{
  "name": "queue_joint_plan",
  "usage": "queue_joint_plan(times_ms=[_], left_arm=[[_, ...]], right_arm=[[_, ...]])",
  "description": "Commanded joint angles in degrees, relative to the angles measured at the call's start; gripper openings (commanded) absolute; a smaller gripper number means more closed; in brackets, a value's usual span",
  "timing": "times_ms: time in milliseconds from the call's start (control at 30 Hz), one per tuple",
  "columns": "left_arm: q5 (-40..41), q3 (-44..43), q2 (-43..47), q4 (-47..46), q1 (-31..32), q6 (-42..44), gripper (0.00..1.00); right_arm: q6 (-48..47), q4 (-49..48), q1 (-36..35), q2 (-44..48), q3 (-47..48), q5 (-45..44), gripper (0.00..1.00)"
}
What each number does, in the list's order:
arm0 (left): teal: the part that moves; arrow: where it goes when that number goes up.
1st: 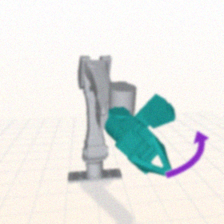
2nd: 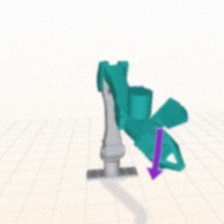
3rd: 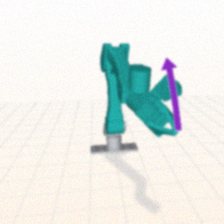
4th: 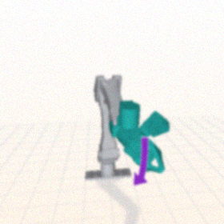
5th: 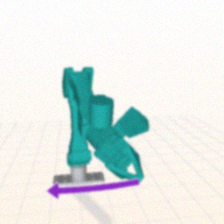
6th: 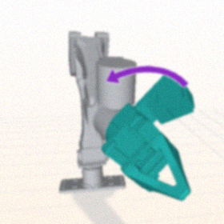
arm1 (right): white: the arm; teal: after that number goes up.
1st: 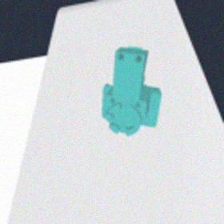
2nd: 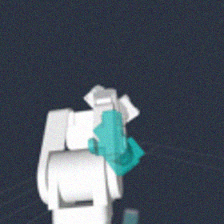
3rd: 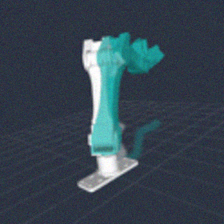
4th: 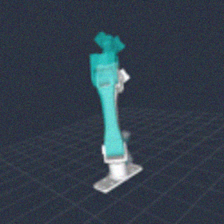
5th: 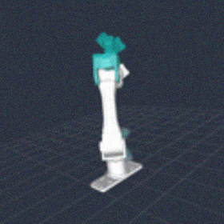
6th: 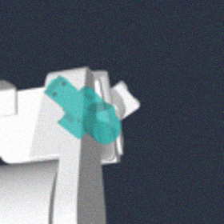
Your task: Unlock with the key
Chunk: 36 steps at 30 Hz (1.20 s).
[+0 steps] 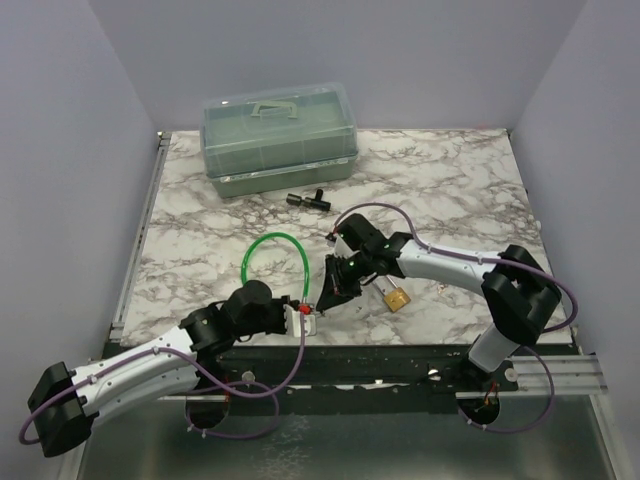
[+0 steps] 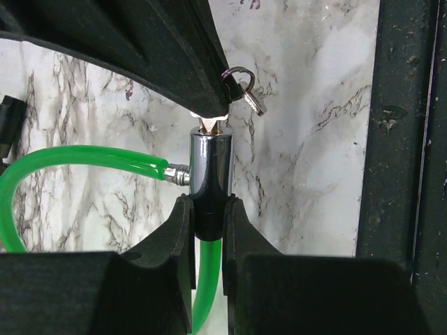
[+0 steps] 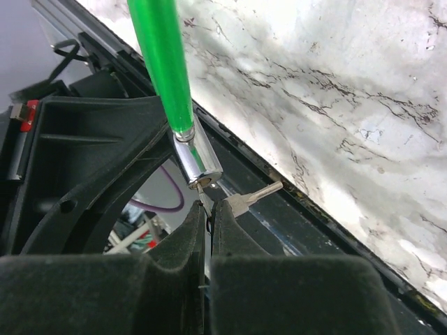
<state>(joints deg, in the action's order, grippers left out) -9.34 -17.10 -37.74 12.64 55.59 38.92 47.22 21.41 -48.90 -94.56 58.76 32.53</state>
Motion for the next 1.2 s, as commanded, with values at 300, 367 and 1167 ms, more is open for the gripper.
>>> queue_joint_plan(times_ms=[300, 367, 1167], left_arm=[[-6.93, -2.45, 3.42, -21.43, 1.74, 7.11, 0.00], [-5.46, -2.70, 2.82, -21.70, 1.77, 8.53, 0.00], [6.29, -2.69, -0.70, -35.71, 1.79, 19.91, 0.00]], right_arm=[[19.93, -28.04, 6.48, 0.64, -7.32, 4.30, 0.00], [21.66, -29.32, 7.23, 0.66, -7.27, 5.69, 0.00], [59.04, -64.79, 11.24, -2.10, -11.57, 15.84, 0.00]])
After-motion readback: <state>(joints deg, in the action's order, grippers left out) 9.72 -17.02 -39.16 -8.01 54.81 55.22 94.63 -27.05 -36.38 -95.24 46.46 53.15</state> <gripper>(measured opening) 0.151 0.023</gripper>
